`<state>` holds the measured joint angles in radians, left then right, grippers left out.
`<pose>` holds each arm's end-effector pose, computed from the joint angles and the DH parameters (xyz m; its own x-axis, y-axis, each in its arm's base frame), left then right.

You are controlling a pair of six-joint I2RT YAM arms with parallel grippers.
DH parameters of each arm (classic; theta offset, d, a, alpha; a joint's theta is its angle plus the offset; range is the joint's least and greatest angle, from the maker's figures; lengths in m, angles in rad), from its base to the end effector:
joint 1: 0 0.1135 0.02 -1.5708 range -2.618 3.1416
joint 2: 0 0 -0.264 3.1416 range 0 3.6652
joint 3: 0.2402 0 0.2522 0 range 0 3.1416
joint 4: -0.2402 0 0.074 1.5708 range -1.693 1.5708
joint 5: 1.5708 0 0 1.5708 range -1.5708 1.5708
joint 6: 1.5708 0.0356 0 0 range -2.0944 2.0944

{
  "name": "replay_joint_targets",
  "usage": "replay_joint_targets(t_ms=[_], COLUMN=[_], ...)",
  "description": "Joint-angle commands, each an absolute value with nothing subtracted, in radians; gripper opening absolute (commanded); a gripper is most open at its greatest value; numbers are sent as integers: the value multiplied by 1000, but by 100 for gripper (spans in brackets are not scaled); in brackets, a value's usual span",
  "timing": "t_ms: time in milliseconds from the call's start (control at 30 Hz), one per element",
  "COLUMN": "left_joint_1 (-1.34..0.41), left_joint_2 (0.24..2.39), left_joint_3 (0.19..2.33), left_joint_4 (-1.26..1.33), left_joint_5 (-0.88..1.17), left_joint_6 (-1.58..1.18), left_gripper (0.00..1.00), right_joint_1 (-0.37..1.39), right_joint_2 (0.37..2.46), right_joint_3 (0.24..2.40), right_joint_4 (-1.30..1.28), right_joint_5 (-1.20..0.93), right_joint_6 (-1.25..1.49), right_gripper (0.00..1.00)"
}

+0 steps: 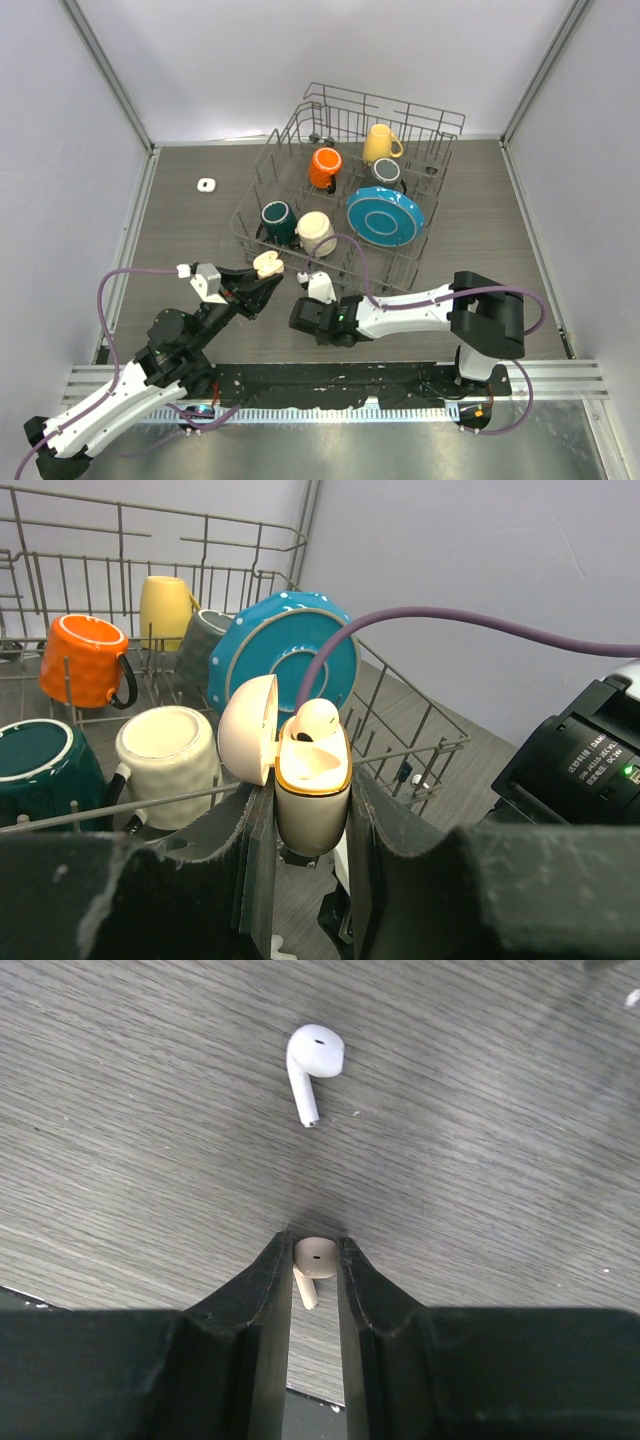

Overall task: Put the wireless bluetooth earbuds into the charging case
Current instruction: Pick up the earbud from the center of the board.

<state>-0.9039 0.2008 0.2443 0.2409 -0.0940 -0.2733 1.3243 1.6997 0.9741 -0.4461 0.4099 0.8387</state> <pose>0.0697 -0.0832 0.2675 -0.0290 -0.3976 -0.9171 0.7464 0.6016 -0.2844 0.0915 0.3054 0.1594 -0.7837 -0.3191 -0.5329 -0.4020 0.9146 0.0436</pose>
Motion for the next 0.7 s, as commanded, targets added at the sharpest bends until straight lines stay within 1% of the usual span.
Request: replay_joint_targets(t_ms=[0, 133, 367, 500, 667], left_joint_1=[-907, -907, -907, -908, -908], left_joint_2=[202, 209, 221, 221, 212], left_joint_3=[259, 259, 262, 262, 258], left_joint_4=[267, 270, 278, 278, 273], left_joint_5=[-104, -106, -100, -98, -107], left_joint_6=[-264, -265, -270, -273, -273], left_gripper=[0, 0, 0, 0, 0], right_joint_1=[1319, 1319, 1319, 1321, 1321], right_joint_2=[1629, 1606, 1673, 1681, 1695], right_joint_3=[997, 991, 986, 985, 986], right_joint_4=[-483, -483, -482, -474, -477], right_joint_5=[471, 471, 387, 374, 368], right_joint_6=[828, 821, 816, 818, 804], right_gripper=[8, 8, 9, 9, 13])
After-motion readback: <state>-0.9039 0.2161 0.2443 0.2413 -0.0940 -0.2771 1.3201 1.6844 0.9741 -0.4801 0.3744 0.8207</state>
